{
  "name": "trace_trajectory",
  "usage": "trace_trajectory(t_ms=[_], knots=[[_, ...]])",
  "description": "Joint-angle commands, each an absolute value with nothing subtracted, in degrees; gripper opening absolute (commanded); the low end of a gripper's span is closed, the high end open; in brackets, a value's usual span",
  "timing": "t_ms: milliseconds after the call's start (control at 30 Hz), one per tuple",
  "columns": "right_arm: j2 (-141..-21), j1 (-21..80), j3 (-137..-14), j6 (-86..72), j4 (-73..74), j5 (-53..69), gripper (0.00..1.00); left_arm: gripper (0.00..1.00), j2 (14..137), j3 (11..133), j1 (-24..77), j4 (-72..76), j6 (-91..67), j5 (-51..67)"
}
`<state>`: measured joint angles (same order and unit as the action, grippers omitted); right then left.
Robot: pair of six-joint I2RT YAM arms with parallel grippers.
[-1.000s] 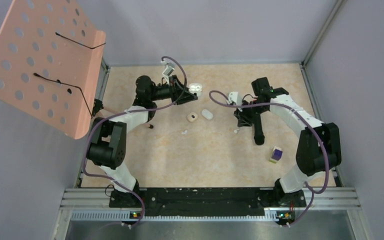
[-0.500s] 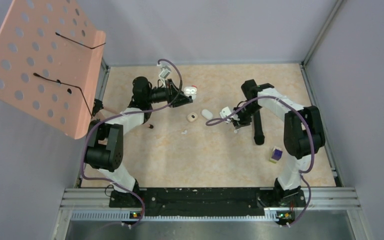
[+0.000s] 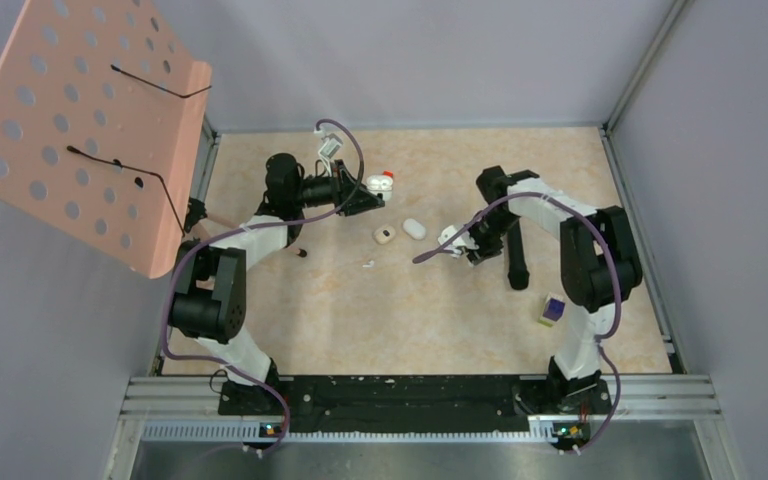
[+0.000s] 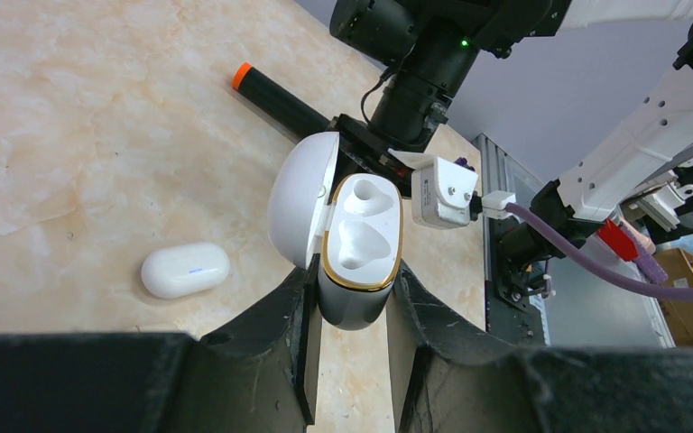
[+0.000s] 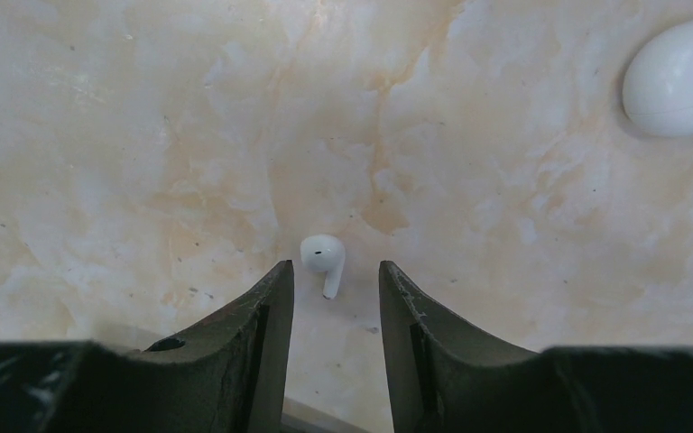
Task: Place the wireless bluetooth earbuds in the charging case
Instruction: Pick up the earbud from the center of the board.
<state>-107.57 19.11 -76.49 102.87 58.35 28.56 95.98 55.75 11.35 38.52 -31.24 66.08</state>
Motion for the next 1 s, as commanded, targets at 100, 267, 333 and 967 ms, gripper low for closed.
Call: trace_trajectory(t_ms=[100,267,333,967], knots=[[-109.8,20.7,-76.8,103.7,59.9,28.7,0.4,0.0,94.0,56.3,11.2,38.9,-29.9,65.6],[-111.1,21.3,-77.7,103.2,59.8,28.4,0.37,0.0,94.0,56.5,11.2,38.3,-29.5,65.4],[-111.5,21.4,-77.8,103.1,59.8,27.9,0.34,0.0,94.0,56.6,11.2,38.1,-29.4,65.3],[-108.8,20.6,-91.9,76.1,61.4,41.9,0.05,0.0,95.9,58.6,11.2,40.7,-31.6,65.3]])
